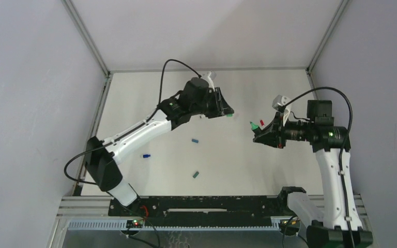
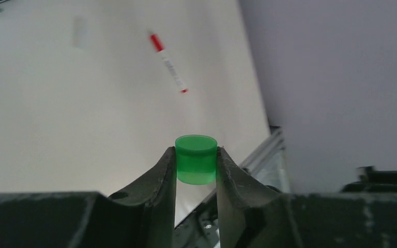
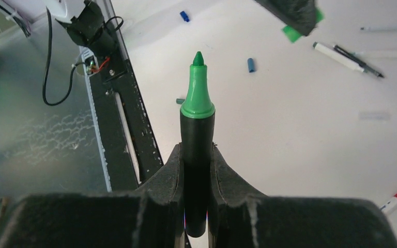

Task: Insert the pens into the pen caps
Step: Insert the pen cap onto the pen.

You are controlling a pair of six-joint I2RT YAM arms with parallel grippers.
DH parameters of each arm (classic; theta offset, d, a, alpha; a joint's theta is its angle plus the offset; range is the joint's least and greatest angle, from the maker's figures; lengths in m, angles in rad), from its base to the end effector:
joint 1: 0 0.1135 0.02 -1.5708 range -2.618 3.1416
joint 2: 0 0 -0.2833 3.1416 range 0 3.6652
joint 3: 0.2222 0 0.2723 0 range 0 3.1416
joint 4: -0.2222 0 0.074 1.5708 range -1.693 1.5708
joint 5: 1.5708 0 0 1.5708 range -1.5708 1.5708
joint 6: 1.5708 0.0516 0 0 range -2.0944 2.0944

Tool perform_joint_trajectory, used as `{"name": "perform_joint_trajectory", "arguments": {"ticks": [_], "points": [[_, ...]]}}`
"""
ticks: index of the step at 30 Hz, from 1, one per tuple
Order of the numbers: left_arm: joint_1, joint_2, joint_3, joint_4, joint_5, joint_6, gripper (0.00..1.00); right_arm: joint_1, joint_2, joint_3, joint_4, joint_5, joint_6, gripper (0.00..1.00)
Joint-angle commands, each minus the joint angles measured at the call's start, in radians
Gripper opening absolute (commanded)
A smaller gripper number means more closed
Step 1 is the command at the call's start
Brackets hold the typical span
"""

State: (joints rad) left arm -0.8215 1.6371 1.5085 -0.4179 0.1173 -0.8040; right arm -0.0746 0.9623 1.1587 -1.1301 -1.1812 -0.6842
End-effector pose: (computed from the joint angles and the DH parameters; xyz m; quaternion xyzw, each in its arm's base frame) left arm 0.2795 -0.3093 0.3565 0.0363 0.8699 -0.3904 0.2992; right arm 0.1656 0.0355 0.3814 -0.4031 0.7001 0.3949 0.4375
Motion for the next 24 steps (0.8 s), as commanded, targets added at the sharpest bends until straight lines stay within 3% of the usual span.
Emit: {"name": "perform_joint_trajectory", "arguments": {"ticks": [1, 6, 13, 24], "points": [[0.017, -0.1, -0.074, 0.279, 0.103, -0.114, 0.08, 0.069, -0.087, 0.038, 0.116, 0.105, 0.199, 0.0], [0.022, -0.153, -0.068, 0.312, 0.06, -0.231, 0.05, 0.225, -0.117, 0.037, 0.226, 0.311, 0.385, 0.0], [-0.024, -0.204, -0.052, 0.281, -0.101, -0.318, 0.04, 0.31, -0.088, 0.021, 0.361, 0.493, 0.638, 0.0], [-0.095, -0.181, 0.024, 0.172, -0.244, -0.321, 0.04, 0.408, -0.038, 0.02, 0.498, 0.597, 0.849, 0.0]]}}
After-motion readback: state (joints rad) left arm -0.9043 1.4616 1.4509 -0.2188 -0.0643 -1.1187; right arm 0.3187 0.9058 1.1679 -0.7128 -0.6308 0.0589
